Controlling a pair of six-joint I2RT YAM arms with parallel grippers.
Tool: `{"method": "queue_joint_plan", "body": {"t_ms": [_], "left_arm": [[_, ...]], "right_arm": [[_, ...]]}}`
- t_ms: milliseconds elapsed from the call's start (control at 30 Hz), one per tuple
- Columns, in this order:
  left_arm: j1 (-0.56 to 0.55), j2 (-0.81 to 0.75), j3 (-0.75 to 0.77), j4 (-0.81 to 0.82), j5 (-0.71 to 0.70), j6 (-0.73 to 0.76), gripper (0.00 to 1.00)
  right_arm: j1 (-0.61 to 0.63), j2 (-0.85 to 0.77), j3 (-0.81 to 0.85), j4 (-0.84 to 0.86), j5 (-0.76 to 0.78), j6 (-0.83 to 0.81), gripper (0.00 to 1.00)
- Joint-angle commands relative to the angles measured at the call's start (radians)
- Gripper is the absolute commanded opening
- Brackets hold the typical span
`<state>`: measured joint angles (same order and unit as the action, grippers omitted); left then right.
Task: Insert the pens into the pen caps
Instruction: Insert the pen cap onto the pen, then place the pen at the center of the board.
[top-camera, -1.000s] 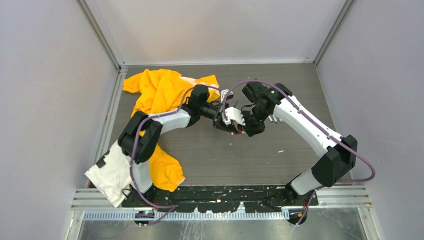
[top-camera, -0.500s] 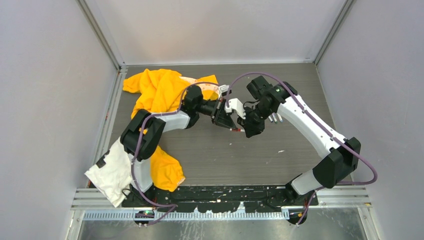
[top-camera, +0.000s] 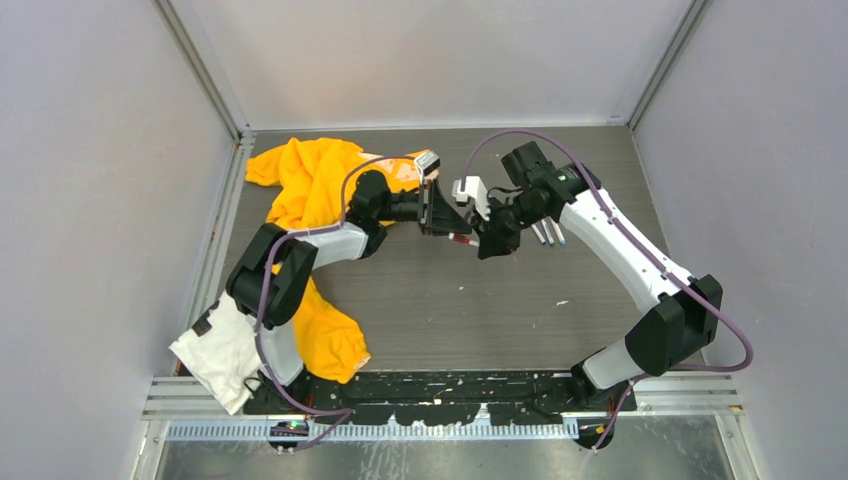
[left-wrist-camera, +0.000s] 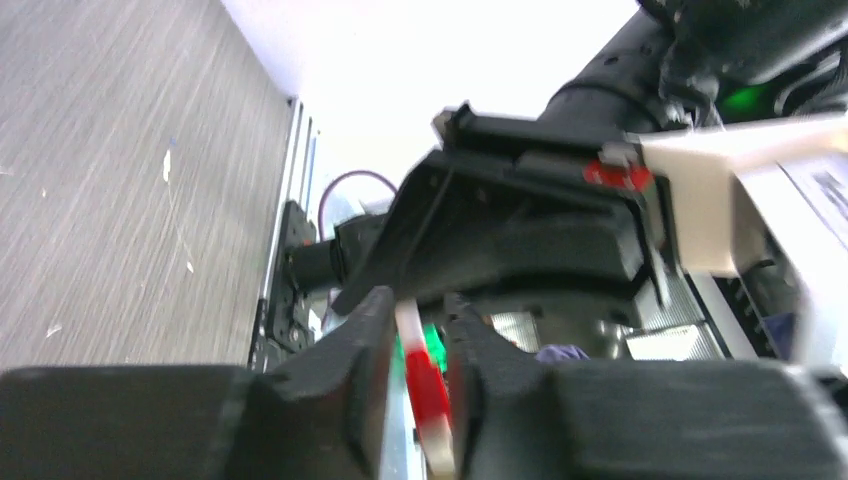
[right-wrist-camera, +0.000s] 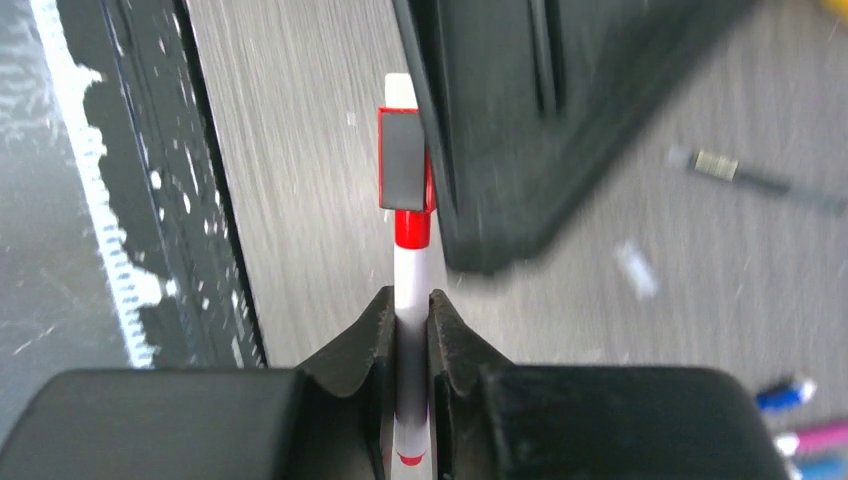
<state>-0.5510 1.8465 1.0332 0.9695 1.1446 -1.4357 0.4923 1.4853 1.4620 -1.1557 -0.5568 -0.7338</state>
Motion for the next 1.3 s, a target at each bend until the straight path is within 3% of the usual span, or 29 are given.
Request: {"method": "queue_joint_plan", "body": {"t_ms": [0,133,467,767,933,1033,1167,1267], "left_arm": [[-0.035,-0.063,0.013,0.08,-0.181,-0.008,0.3],[-0.021,-0.078,0.017,0.068,-0.177,-0.004,0.43],[0.061,-0.161,-0.038,-0.014,-0.237,0.072,0.45],[0.126,-0.296,-0.08,-0.352,-0.351,0.355,0.46],[0.136,-0.412,-0.101,-0.636,-0.534,0.62,0.46],[0.145,-0.489,-0.131,-0.696,-0.68,0.721,0.46],[0.152,-0.579,-0.177,-0.708,-0.829,0.809,0.46],[0.164,-0.629,-0.199,-0.743,-0.936,0.838,0.64]], "right_arm": [[0.033,-0.02,-0.015,0.266,-0.273,-0.032,0.01],[0.021,-0.028,-0.036,0.266,-0.274,-0.035,0.01],[-0.022,-0.061,-0.091,0.254,-0.299,-0.025,0.01],[-0.104,-0.101,-0.169,0.267,-0.313,0.047,0.01],[-0.181,-0.128,-0.236,0.36,-0.282,0.182,0.01],[-0.224,-0.142,-0.29,0.47,-0.166,0.367,0.01],[-0.301,-0.147,-0.351,0.558,-0.072,0.486,0.01],[-0.331,-0.148,-0.414,0.65,0.081,0.57,0.01]]}}
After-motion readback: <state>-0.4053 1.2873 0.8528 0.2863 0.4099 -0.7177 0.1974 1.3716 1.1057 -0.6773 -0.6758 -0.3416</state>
